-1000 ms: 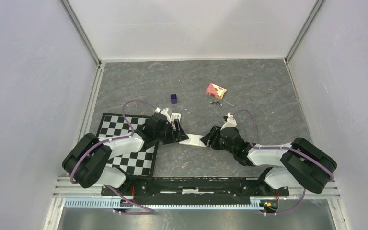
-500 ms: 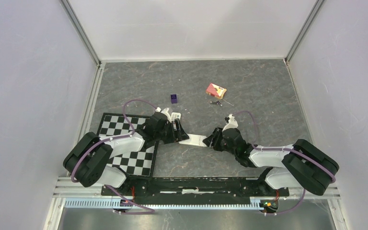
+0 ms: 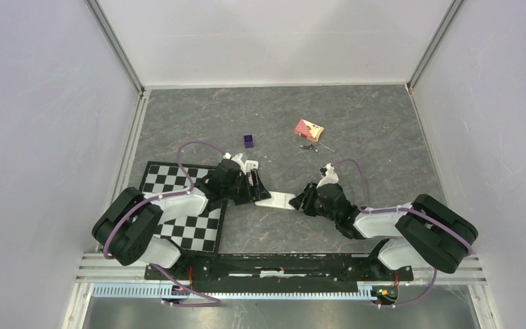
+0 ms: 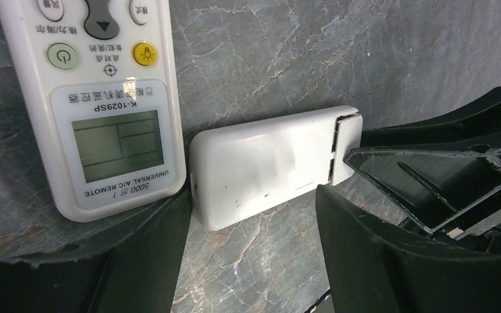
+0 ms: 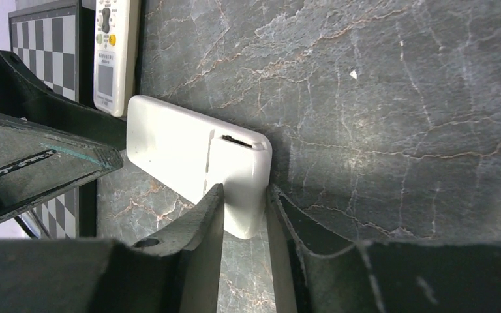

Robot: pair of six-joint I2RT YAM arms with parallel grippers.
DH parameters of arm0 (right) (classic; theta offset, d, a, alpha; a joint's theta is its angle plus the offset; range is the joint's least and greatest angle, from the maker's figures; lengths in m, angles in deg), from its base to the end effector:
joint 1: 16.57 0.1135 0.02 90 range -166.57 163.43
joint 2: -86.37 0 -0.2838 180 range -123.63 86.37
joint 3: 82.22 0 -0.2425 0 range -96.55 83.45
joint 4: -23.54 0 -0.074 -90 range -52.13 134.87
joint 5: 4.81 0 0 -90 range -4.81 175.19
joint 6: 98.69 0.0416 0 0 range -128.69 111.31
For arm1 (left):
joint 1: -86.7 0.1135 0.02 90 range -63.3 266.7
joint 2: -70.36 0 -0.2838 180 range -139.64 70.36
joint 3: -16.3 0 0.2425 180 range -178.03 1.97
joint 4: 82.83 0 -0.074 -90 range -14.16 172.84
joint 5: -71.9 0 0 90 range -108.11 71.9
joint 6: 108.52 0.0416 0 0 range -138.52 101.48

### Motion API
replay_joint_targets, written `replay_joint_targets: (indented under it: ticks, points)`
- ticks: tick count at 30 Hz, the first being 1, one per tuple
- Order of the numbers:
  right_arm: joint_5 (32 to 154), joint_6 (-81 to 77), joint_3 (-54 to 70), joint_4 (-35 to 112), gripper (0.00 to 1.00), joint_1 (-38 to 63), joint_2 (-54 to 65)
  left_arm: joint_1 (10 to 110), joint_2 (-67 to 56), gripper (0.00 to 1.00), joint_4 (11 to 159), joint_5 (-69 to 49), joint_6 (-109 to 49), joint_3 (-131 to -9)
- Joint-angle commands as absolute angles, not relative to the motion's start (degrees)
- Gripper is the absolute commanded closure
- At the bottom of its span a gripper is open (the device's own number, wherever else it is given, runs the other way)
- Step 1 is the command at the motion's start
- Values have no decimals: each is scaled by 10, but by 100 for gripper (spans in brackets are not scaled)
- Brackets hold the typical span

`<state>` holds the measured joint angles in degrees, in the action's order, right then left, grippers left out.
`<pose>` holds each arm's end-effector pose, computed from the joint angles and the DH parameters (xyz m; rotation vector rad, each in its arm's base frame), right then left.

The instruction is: Load the batteries into the remote control

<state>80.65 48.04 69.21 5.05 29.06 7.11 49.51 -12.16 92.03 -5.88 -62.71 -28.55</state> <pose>0.1551 0.1539 0.1432 0.2711 2.2727 0.9273 0.2011 -0.1636 0.1688 -0.0359 2.4986 -0.9134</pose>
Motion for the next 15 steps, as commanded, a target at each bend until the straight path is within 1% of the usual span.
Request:
replay_joint_targets:
  ticks: [1, 5, 15]
  points:
    - [796, 469, 726, 97, 67, 291, 43, 497, -146, 23, 857, -79, -605, -277]
    - [771, 455, 738, 93, 71, 291, 52, 497, -147, 23, 856, -80, -604, -276]
    - [713, 437, 751, 80, 70, 306, 60, 497, -154, 23, 861, -69, -610, -275]
